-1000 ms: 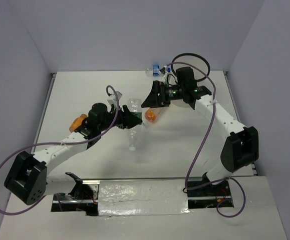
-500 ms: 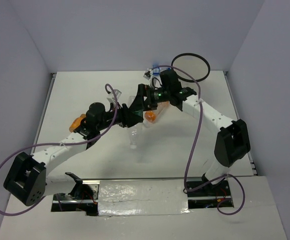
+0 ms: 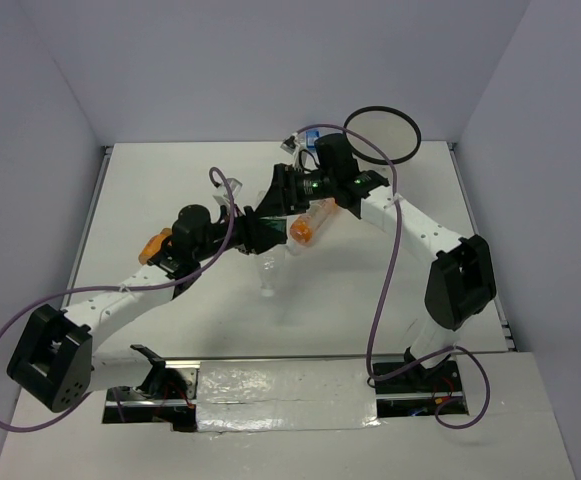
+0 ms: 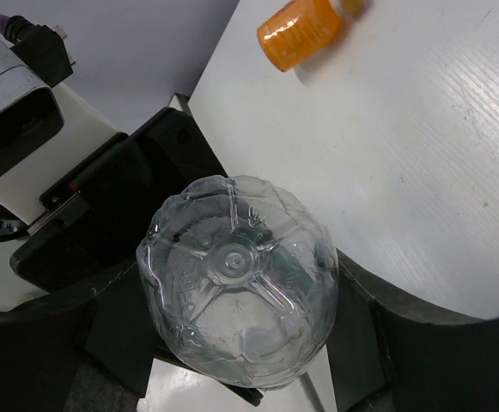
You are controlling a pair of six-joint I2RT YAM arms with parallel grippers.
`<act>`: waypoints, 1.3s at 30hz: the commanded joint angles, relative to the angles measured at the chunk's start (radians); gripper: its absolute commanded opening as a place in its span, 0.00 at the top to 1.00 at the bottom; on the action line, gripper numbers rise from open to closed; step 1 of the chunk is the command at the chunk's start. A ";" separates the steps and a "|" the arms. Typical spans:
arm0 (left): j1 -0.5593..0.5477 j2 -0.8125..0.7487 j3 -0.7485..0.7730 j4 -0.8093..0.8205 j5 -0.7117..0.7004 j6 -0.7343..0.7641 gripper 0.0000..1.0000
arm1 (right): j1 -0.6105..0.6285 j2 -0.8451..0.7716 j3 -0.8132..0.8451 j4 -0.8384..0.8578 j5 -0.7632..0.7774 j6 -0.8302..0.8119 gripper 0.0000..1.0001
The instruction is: Put the plastic bottles in the bin
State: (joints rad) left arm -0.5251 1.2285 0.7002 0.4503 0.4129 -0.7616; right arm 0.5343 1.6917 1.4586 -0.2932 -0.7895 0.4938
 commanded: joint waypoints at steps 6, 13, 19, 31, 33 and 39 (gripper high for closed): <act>-0.007 -0.064 0.029 -0.035 -0.051 0.057 0.01 | -0.003 -0.026 0.092 0.026 -0.004 -0.145 0.83; 0.011 -0.175 0.053 -0.171 -0.141 0.151 0.01 | -0.045 -0.018 0.250 -0.072 -0.050 -0.441 0.88; 0.030 -0.320 0.090 -0.399 -0.322 0.254 0.01 | -0.152 0.011 0.471 -0.083 0.027 -0.552 0.89; 0.347 -0.396 0.162 -0.785 -0.461 0.277 0.01 | -0.385 0.034 0.746 -0.037 0.390 -0.786 0.84; 0.373 -0.371 0.170 -0.811 -0.445 0.280 0.01 | -0.405 0.046 0.715 -0.027 0.473 -0.822 0.82; 0.415 -0.313 0.206 -0.835 -0.421 0.294 0.01 | -0.490 0.109 0.628 -0.009 0.544 -0.873 0.73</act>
State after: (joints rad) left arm -0.1226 0.9051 0.8494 -0.3714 -0.0364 -0.4953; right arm 0.0784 1.7500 2.1178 -0.3248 -0.3195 -0.3305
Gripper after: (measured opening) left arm 0.994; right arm 0.699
